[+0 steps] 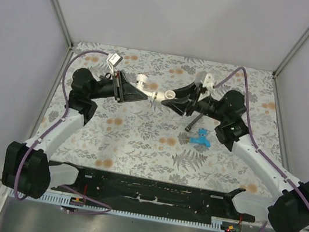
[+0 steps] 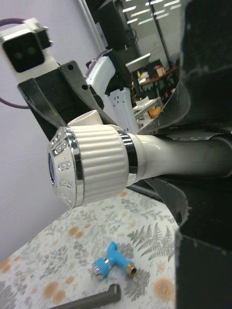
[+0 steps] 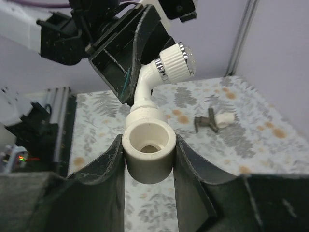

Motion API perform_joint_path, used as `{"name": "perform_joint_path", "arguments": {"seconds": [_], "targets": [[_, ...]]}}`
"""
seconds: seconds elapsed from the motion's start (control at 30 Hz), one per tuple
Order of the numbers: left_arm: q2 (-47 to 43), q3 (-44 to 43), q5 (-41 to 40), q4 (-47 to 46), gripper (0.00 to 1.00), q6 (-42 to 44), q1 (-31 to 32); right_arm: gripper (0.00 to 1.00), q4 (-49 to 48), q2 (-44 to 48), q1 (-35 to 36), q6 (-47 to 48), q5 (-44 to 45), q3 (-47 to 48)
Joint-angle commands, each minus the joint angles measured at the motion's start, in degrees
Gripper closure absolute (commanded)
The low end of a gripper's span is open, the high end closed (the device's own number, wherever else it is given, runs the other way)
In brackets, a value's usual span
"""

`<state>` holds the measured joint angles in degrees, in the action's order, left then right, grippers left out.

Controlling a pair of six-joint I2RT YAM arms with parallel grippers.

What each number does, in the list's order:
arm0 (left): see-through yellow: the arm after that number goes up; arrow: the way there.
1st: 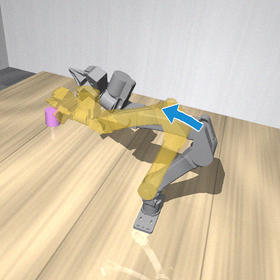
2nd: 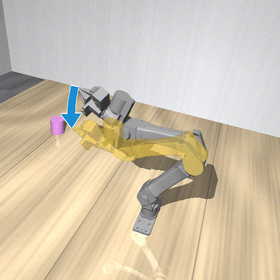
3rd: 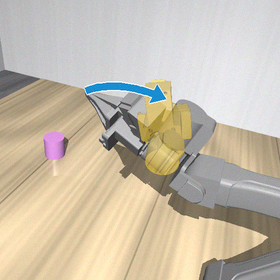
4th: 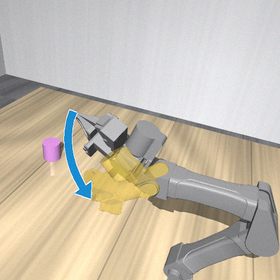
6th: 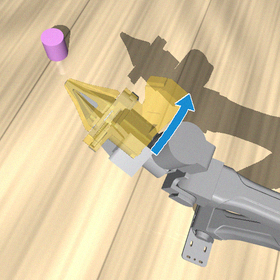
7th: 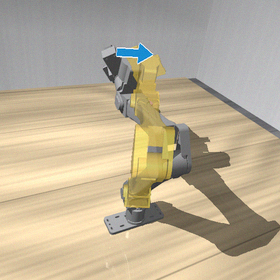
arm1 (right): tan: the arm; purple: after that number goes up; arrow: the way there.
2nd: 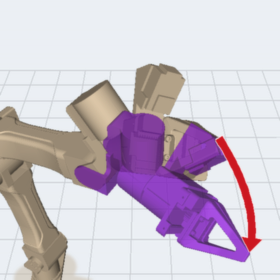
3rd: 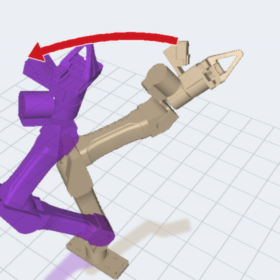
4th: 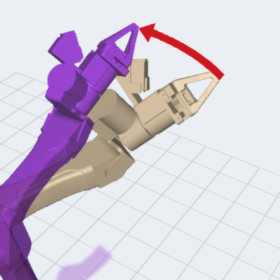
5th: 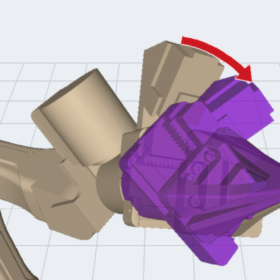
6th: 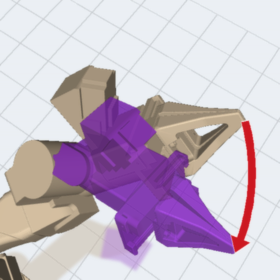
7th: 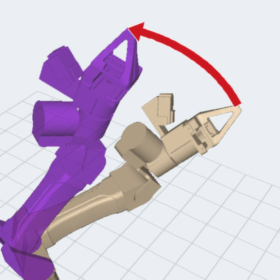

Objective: Install the water faucets

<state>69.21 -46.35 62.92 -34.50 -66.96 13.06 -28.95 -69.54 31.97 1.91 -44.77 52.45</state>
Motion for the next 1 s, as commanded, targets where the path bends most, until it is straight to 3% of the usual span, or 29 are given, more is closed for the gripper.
{"name": "perform_joint_path", "arguments": {"seconds": [0.0, 0.1, 0.23, 0.3, 0.4, 0.6, 0.8, 0.87, 0.97], "targets": [[-4.2, -2.2, -0.1, 1.5, 0.98, 16.0, 0.7, 1.0, 7.7, -3.0, -0.1, -35.8, 11.0, 9.6], [-7.2, -1.0, -0.5, 2.2, 0.98, 22.2, 0.8, 0.96, 8.6, -6.5, -0.8, -49.3, 10.0, 10.2], [-10.0, 0.4, -1.2, 3.2, 0.98, 26.7, 0.8, 0.75, 9.4, -10.3, -1.6, -57.6, 9.1, 10.0], [-10.4, 0.9, -1.7, 3.2, 0.98, 25.9, 0.8, 0.57, 10.2, -10.9, -1.8, -57.3, 9.4, 10.0], [-11.0, 2.5, -3.3, 3.4, 0.98, 24.8, 0.8, 0.4, 12.8, -9.9, -2.5, -54.1, 11.2, 10.7], [-9.5, 2.6, -8.2, 11.5, 0.98, 21.3, 0.5, 0.18, 20.6, -6.1, -4.5, -38.1, 14.4, 11.6], [-5.4, 2.8, -9.9, 6.5, 0.98, 6.3, -0.3, 0.12, 34.5, -1.5, -4.5, -23.0, 25.0, 13.7], [-3.7, 2.4, -10.4, 5.2, 0.98, 2.5, -0.5, 0.02, 34.3, 1.4, -4.6, -18.8, 24.4, 13.3], [-2.6, 3.0, -11.2, 1.4, 0.98, -2.9, -0.5, 0.02, 26.9, 7.4, -4.6, -10.5, 20.5, 6.2]]}}
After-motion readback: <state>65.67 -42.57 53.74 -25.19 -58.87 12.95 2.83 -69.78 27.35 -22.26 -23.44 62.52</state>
